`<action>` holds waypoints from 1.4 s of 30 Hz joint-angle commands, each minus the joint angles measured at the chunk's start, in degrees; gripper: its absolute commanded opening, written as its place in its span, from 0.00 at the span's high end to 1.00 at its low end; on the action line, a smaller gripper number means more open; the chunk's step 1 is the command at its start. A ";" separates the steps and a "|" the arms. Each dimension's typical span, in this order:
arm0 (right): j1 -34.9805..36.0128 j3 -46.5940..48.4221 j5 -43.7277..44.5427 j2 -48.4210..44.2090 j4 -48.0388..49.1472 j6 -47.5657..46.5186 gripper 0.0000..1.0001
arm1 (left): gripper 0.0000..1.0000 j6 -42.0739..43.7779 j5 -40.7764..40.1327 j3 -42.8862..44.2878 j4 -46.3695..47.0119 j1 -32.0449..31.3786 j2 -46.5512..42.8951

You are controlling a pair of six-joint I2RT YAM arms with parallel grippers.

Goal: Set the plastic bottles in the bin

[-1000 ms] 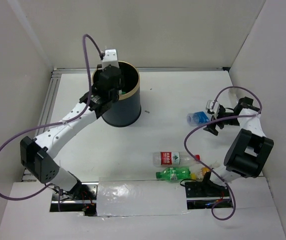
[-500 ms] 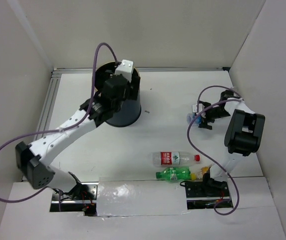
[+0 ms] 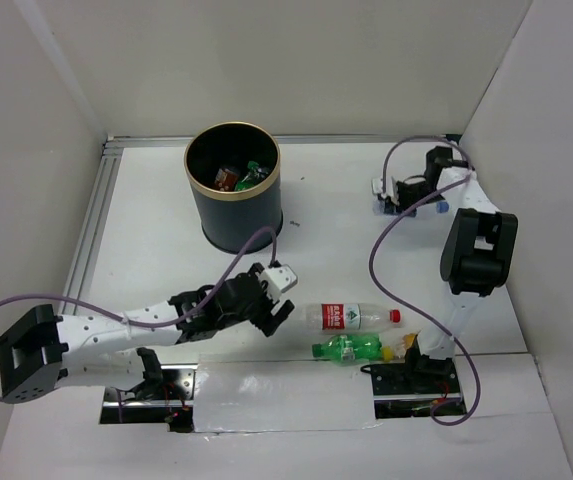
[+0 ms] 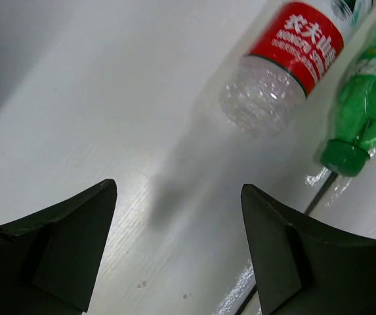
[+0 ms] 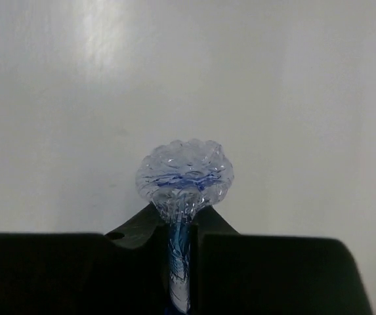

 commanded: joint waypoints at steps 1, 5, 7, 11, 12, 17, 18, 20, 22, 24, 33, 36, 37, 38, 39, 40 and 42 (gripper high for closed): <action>4.54 11.98 -11.65 -6.24 -7.80 10.75 1.00 | 0.11 -3.51 -0.64 -3.38 14.40 -2.64 -1.54; 13.41 24.03 -24.29 -8.52 7.79 39.20 1.00 | 0.10 -4.13 -2.57 -6.38 20.30 -5.02 3.12; 18.95 25.62 -25.20 -9.05 29.15 55.02 0.98 | 0.10 -4.13 -3.10 -5.86 21.01 -6.33 6.45; 28.97 36.58 -24.06 -2.84 39.92 74.49 0.94 | 0.09 -2.73 -3.10 -5.24 23.46 -7.57 9.19; 30.55 40.62 -24.06 -0.20 39.31 75.91 0.92 | 0.09 -2.72 -3.63 -5.24 24.08 -7.57 10.06; 38.74 55.96 -22.57 11.41 42.52 85.66 0.87 | 0.09 -0.71 -5.91 -4.19 25.49 -8.80 12.00; 39.53 54.91 -22.56 11.42 44.13 88.90 0.86 | 0.09 0.00 -5.92 -4.19 26.19 -8.80 12.00; 41.46 51.75 -21.68 12.03 46.33 91.56 0.80 | 0.08 1.75 -6.62 -3.58 26.72 -8.80 12.53; 42.25 49.98 -21.68 12.65 49.84 96.81 0.65 | 0.08 4.56 -6.62 -2.87 27.95 -8.80 13.05; 42.87 48.40 -21.08 13.97 51.86 99.91 0.28 | 0.06 6.58 -6.62 -1.20 28.65 -8.80 14.98; 30.68 48.14 -15.35 7.40 39.07 99.75 0.00 | 0.06 18.10 6.19 6.71 32.17 -8.80 25.62; 19.61 40.94 -19.04 2.40 33.19 99.05 0.00 | 0.09 20.13 12.42 10.57 27.35 -8.80 31.15; 16.80 38.84 -20.18 0.89 31.07 95.30 0.00 | 0.11 20.13 13.67 11.19 26.81 -8.80 32.56; 11.46 34.46 -22.02 -0.69 28.61 92.91 0.00 | 0.12 20.65 14.99 11.72 26.29 -8.80 34.92; 8.80 31.72 -23.08 -4.18 25.02 91.15 0.00 | 0.14 20.66 15.96 12.77 25.58 -8.80 36.08; 5.90 28.74 -24.57 -6.05 23.68 87.91 0.00 | 0.19 20.66 15.97 13.39 25.06 -8.80 37.13; -1.72 20.82 -27.48 -11.22 17.64 83.16 0.00 | 0.31 18.64 14.75 14.01 25.75 -8.80 38.72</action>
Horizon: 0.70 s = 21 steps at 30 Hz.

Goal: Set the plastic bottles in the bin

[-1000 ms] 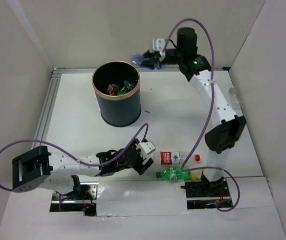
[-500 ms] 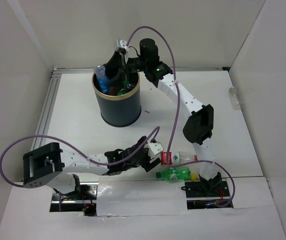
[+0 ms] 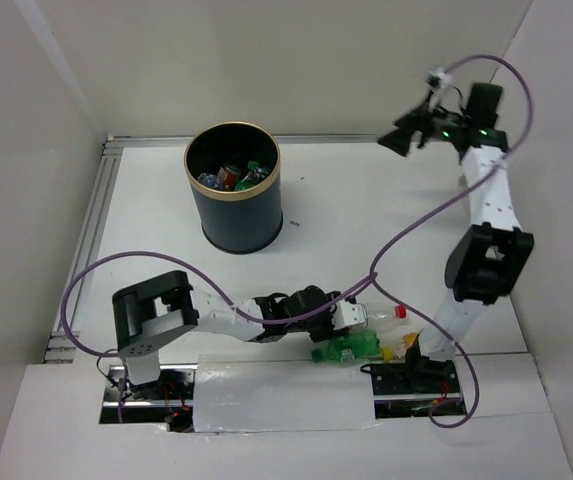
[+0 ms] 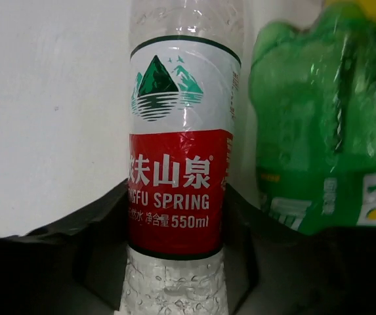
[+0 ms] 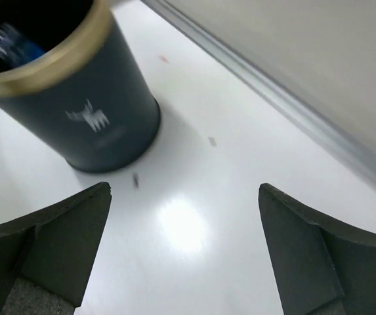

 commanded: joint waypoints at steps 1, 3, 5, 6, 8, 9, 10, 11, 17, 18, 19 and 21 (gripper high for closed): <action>-6.35 -7.91 -6.79 -10.96 -14.15 -14.10 0.00 | 0.49 0.02 1.37 1.36 1.70 -0.25 1.65; -9.80 -13.19 4.93 -15.34 -16.46 -17.06 0.00 | 0.56 -1.48 -1.63 0.57 3.82 0.27 0.09; -11.73 -20.11 17.49 -18.34 -14.96 -15.46 0.00 | 0.72 -3.23 -5.76 1.52 3.83 1.15 -2.20; -13.48 -22.76 20.69 -21.32 -12.09 -15.48 0.00 | 0.86 -4.20 -7.25 3.79 2.96 2.29 -3.43; -14.11 -32.16 31.85 -24.60 -6.17 -14.86 0.00 | 0.93 -6.92 -11.22 6.10 1.02 3.97 -7.93; -14.63 -34.89 35.19 -27.21 -0.86 -14.86 0.00 | 0.95 -7.80 -12.53 8.71 0.15 5.79 -9.58; -14.64 -37.44 38.53 -28.19 1.97 -14.86 0.00 | 0.98 -8.59 -14.97 10.04 -0.73 6.68 -12.99; -14.64 -39.47 44.92 -28.20 4.35 -13.03 0.00 | 1.00 -9.21 -16.39 11.62 -2.48 7.56 -14.76; -21.40 -37.12 46.48 -21.79 5.51 -5.82 0.00 | 1.00 -11.14 -23.76 20.76 -6.62 16.44 -24.35; -22.10 -36.25 46.47 -21.00 5.52 -5.81 0.00 | 1.00 -12.20 -24.92 21.73 -7.59 17.93 -26.01; -22.63 -35.45 46.47 -18.99 6.13 -5.81 0.00 | 1.00 -12.21 -26.15 22.96 -9.08 20.47 -26.90; -22.63 -34.22 47.52 -16.44 6.13 -6.50 0.00 | 1.00 -13.87 -31.33 23.58 -10.84 23.11 -28.22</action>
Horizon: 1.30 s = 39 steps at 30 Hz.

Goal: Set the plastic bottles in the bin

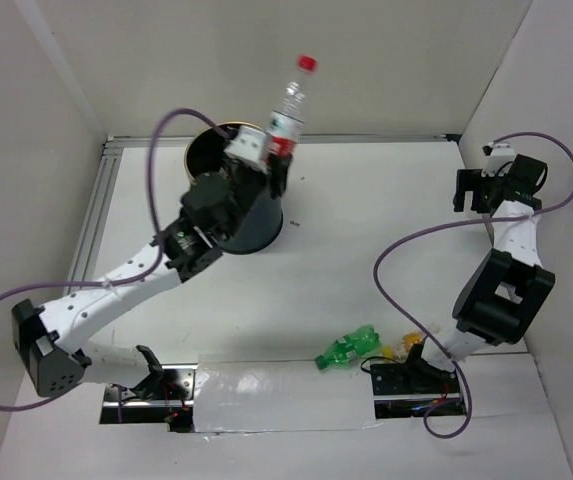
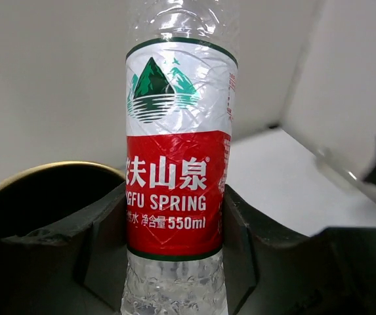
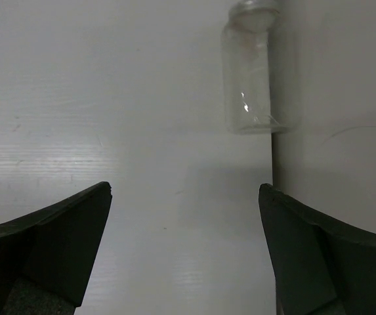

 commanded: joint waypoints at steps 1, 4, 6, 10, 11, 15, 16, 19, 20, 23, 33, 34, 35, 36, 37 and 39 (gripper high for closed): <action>0.03 6.10 3.01 3.68 3.73 1.47 0.00 | 1.00 -3.17 -10.31 1.81 -4.72 5.39 -0.95; -0.50 12.33 2.48 10.27 1.27 1.02 0.00 | 0.99 -6.50 -11.57 1.31 -11.67 11.62 -0.95; -0.50 15.69 2.48 15.28 0.56 1.81 0.00 | 0.94 -7.73 -10.86 -0.80 -11.68 14.19 -0.42; -0.50 25.60 5.10 22.40 -0.67 2.35 0.00 | 0.57 -9.66 -10.15 -2.13 -15.09 18.50 1.85; -0.50 27.20 5.72 25.20 -2.06 2.35 0.00 | 0.35 -10.45 -10.15 -2.13 -15.11 19.03 1.86; 1.25 33.01 10.12 30.93 -3.66 1.82 0.00 | 0.05 -9.06 -10.15 -0.82 -13.80 19.92 1.78; 1.26 34.41 11.60 31.81 -3.66 1.30 0.00 | 0.05 -7.14 -9.63 -0.81 -13.01 19.92 0.73; 3.80 36.52 16.78 36.20 -3.66 -0.02 0.00 | 0.00 -1.53 -8.93 1.64 -9.93 16.41 -1.03; 4.33 38.45 18.02 37.52 -4.18 -0.03 0.00 | 0.00 0.07 -7.97 2.17 -9.92 15.27 -2.43; 5.56 39.60 21.18 41.74 -4.98 -0.03 0.00 | 0.04 5.69 -2.44 0.95 -7.64 9.30 -5.77; 6.89 28.10 24.13 42.89 -1.19 -4.06 0.52 | 0.34 -4.12 9.44 -20.92 -7.65 -11.97 -12.83; 6.89 28.10 22.27 41.59 -3.11 -4.07 0.64 | 0.25 -4.83 8.31 -23.64 -6.77 -15.47 -11.51; 6.89 27.57 20.08 40.44 -4.26 -4.85 0.75 | 0.21 -4.84 7.08 -24.54 -5.89 -16.98 -10.02; 6.89 27.57 12.92 39.21 -6.10 -5.99 0.88 | 0.18 -5.36 6.46 -24.55 -5.36 -18.30 -6.78; 6.89 28.35 8.24 36.24 -10.82 -6.79 0.92 | 0.17 -5.36 6.46 -25.33 -4.14 -19.79 -5.10; 6.89 30.98 -7.69 33.50 -17.33 -11.42 0.98 | 0.15 -6.59 8.20 -25.34 -2.38 -20.33 -2.20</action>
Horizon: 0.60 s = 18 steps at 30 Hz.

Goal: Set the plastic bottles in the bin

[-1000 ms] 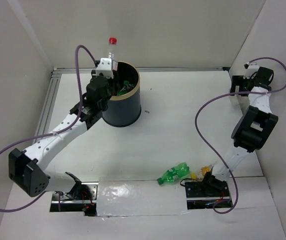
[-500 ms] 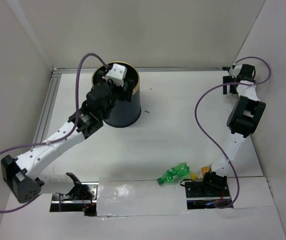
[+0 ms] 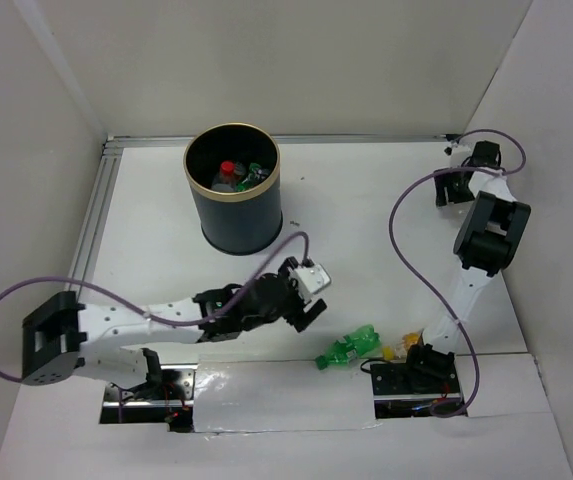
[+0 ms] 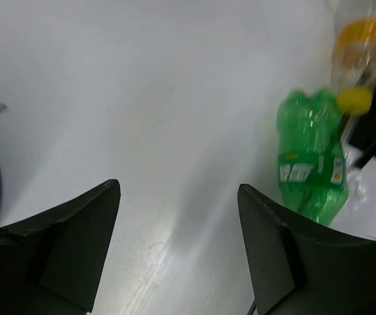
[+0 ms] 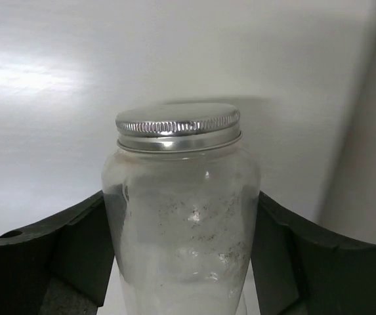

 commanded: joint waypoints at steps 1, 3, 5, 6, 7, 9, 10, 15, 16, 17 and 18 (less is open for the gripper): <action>1.15 5.47 -26.20 -7.32 -16.35 -7.84 0.98 | 0.15 -2.94 2.77 -0.79 5.91 -1.30 4.56; 3.10 10.70 -35.13 -9.70 -26.84 -14.69 0.98 | 0.14 -2.94 6.63 -0.18 7.68 -1.83 7.40; 7.46 18.58 -45.04 -10.23 -32.09 -17.43 0.98 | 0.13 -2.42 9.88 2.44 6.38 -1.83 12.29; 9.23 20.96 -47.59 -11.01 -34.46 -17.44 0.98 | 0.13 -2.42 12.33 3.07 6.36 -1.83 13.89; 11.25 22.63 -51.70 -11.89 -34.49 -17.44 0.99 | 0.13 -2.42 12.97 3.07 7.15 -2.35 15.21; 18.02 24.50 -53.23 -14.34 -25.95 -8.20 0.99 | 0.13 -2.42 13.93 4.30 8.29 -3.06 18.45; 20.22 23.28 -54.63 -15.23 -21.87 -4.82 0.99 | 0.13 -1.89 13.94 4.30 8.30 -3.58 19.43; 33.58 28.35 -58.60 -13.49 -6.29 5.85 0.95 | 0.11 -1.36 18.15 6.93 8.30 -4.64 24.27; 35.51 29.41 -58.60 -12.87 -5.41 7.07 0.95 | 0.10 -1.36 18.16 6.94 8.30 -4.64 24.97; 38.84 31.33 -59.12 -12.86 -5.40 7.08 0.95 | 0.10 -1.36 18.68 6.94 8.30 -5.16 26.19; 40.44 32.31 -59.13 -11.99 -4.79 7.08 0.95 | 0.10 -1.36 18.69 6.94 8.30 -5.17 26.73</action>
